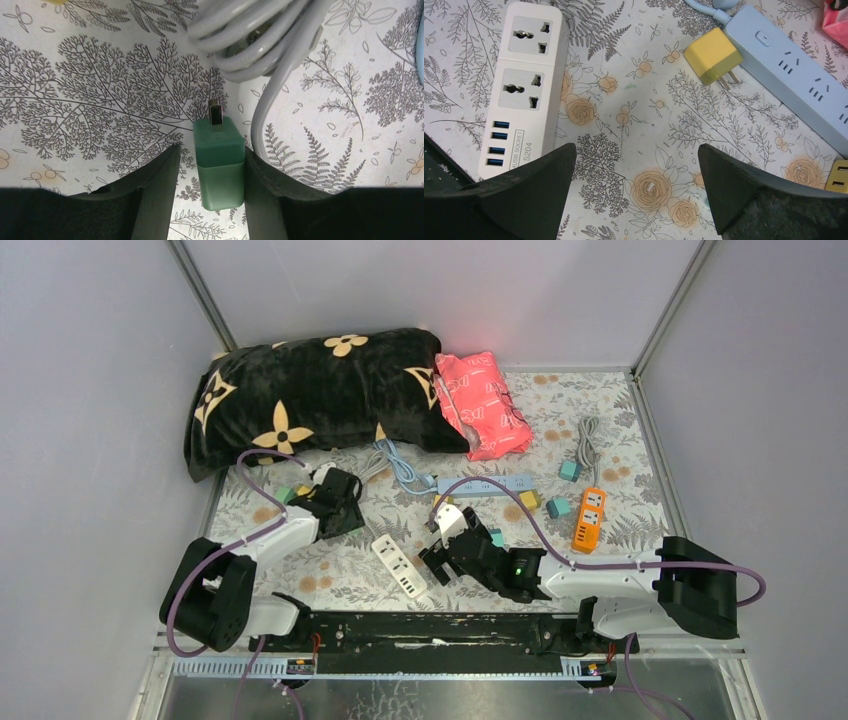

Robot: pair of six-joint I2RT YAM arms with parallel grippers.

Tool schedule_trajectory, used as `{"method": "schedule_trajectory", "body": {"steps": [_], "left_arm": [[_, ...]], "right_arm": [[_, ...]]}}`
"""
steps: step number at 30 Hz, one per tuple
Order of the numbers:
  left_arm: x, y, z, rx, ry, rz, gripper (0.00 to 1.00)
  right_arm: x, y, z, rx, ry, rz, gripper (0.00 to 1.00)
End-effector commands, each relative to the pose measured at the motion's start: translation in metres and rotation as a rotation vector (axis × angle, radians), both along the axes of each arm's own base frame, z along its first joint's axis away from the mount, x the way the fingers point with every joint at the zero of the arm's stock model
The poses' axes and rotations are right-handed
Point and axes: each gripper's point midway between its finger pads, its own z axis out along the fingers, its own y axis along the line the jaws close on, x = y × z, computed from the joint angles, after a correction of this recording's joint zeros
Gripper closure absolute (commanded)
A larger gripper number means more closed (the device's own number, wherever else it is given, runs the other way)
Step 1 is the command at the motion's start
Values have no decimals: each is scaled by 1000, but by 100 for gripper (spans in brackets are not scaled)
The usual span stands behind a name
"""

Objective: Insert the plug
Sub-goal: Pick up the plug from the center of the board.

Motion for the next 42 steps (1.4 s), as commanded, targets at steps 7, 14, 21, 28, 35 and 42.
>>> {"method": "schedule_trajectory", "body": {"steps": [7,14,21,28,35,42], "left_arm": [[35,2,9,-66,-101,40,50],[30,0,11,-96,-103,41,65],[24,-6,38,-167,-153,50,72],[21,-29,74,-338,-229,30,77],[15,-45,100,-482,-280,39,79],[5,-77,112,-618,-225,48,88]], "right_arm": [[0,17,16,69,5,11,1],[0,19,19,73,8,18,1],[-2,28,29,104,-2,61,1],[-2,39,49,154,-55,123,1],[-3,58,74,198,-143,237,1],[-3,73,103,254,-339,371,1]]}}
